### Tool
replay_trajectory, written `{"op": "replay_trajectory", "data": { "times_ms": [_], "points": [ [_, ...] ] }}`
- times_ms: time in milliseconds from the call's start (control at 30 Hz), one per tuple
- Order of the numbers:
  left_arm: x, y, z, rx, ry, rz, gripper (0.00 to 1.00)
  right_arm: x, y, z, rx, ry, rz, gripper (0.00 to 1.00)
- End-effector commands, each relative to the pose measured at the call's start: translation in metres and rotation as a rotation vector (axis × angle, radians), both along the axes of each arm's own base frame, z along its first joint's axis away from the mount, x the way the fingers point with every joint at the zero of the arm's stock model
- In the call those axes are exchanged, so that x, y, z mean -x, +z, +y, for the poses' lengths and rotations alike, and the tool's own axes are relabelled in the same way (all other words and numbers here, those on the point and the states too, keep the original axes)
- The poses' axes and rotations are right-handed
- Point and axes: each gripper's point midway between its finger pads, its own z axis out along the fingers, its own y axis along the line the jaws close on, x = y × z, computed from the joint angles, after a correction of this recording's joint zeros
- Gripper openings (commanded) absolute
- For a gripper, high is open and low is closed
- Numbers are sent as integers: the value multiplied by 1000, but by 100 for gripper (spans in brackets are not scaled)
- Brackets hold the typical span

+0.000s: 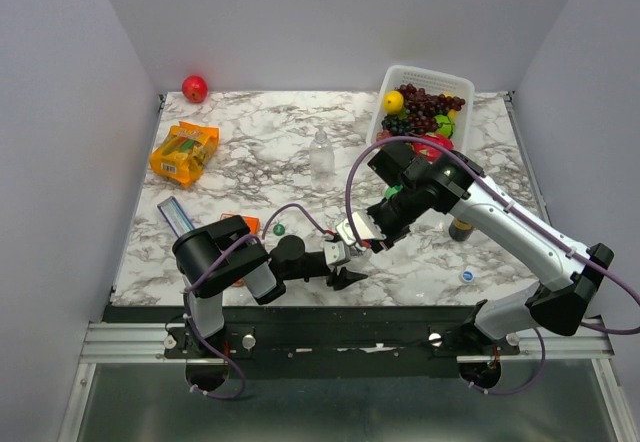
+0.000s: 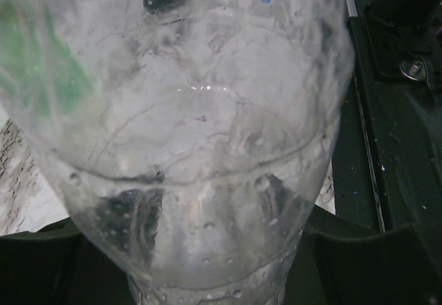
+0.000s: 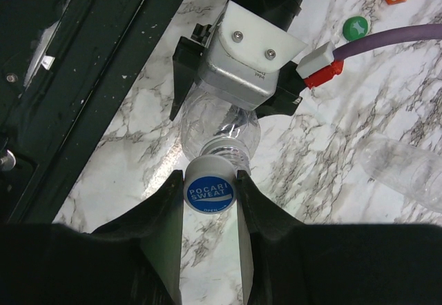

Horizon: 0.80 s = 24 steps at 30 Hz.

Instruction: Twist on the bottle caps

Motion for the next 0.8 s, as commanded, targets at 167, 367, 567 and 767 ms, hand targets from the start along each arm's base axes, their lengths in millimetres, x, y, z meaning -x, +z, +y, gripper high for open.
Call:
{"op": "replay_trajectory", "data": {
  "times_ms": [167, 367, 567, 767],
  "points": [
    [2, 50, -3, 182, -29, -151, 0, 2, -16, -19, 92, -81, 57, 24],
    [4, 50, -3, 182, -36, -156, 0, -9, -14, -8, 52, -118, 31, 24],
    [4, 49, -3, 176, -41, -158, 0, -20, -16, -5, 45, -162, -8, 24],
    [4, 50, -3, 178, -39, -166, 0, -14, -24, -15, 94, -133, 3, 24]
  ]
}}
